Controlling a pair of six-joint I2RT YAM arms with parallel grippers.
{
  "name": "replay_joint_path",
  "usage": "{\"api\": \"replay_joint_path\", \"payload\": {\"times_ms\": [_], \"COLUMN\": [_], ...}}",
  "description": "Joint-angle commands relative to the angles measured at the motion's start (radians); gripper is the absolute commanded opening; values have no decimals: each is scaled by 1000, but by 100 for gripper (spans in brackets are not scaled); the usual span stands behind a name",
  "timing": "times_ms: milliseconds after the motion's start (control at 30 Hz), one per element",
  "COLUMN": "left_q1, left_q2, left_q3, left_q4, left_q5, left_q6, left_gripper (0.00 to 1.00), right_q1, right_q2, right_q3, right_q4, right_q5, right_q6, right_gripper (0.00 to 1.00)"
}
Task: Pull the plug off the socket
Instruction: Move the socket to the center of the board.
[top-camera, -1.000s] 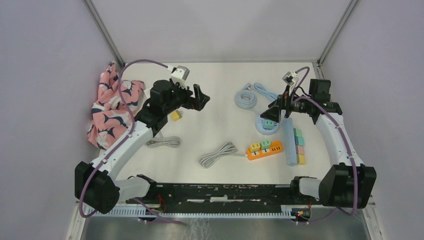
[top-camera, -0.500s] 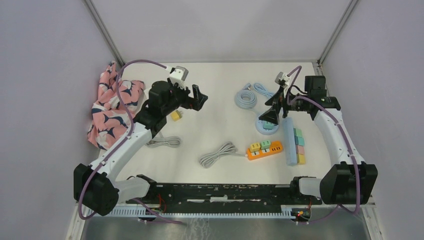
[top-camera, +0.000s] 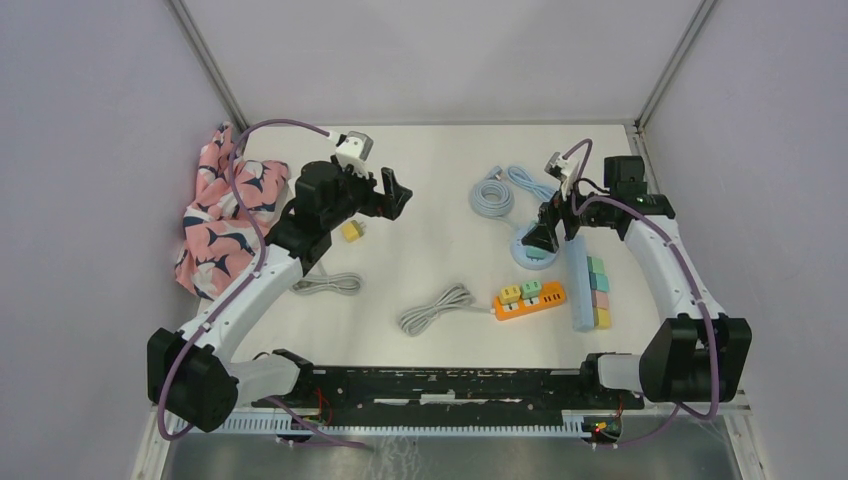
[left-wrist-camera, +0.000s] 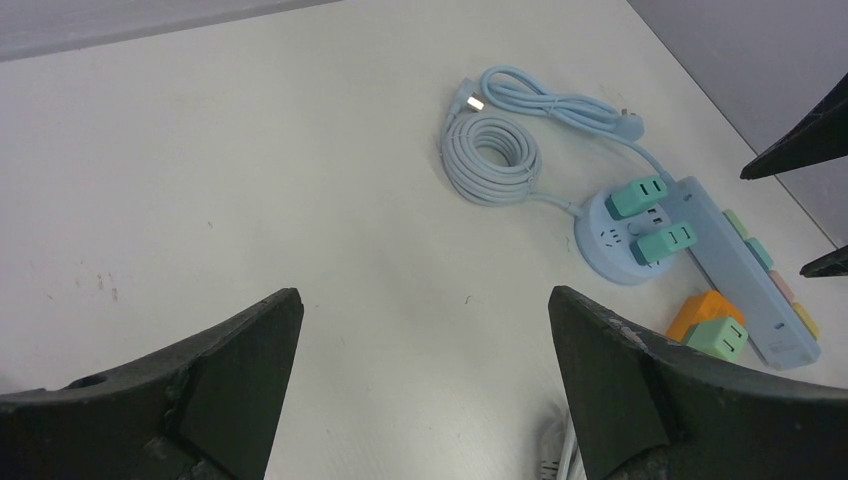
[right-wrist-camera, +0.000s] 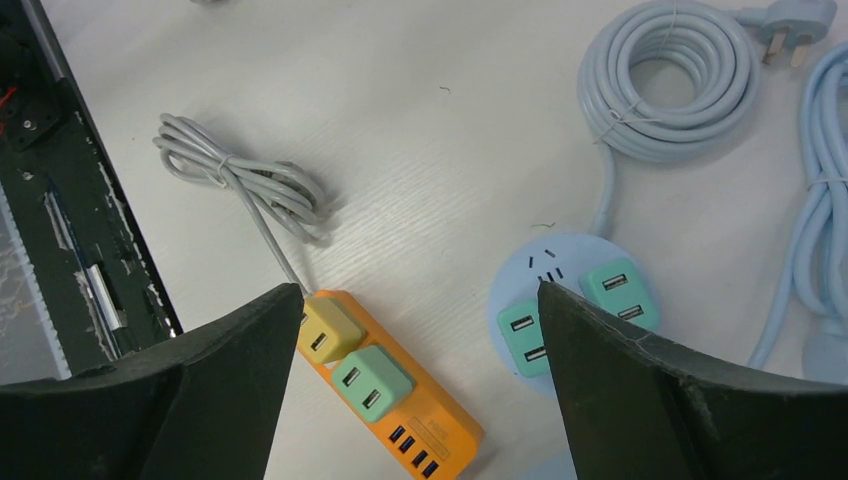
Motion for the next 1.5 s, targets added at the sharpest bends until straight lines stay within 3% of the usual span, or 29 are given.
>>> {"api": "replay_joint_path", "payload": {"times_ms": [0, 1467], "left_q1": [8, 27], "left_q2": [-16, 4], "left_q3": [43, 61], "left_q4": [9, -12], "left_q5": [5, 28], "left_q6": [26, 11], "left_gripper": [99, 99], "right_q1": [3, 99], "right_q2": [16, 205], "right_q3": [4, 46], "right_q4": [11, 41], "right_q5": [82, 605], "right_q6": [-13, 25], "right_gripper": [93, 85]}}
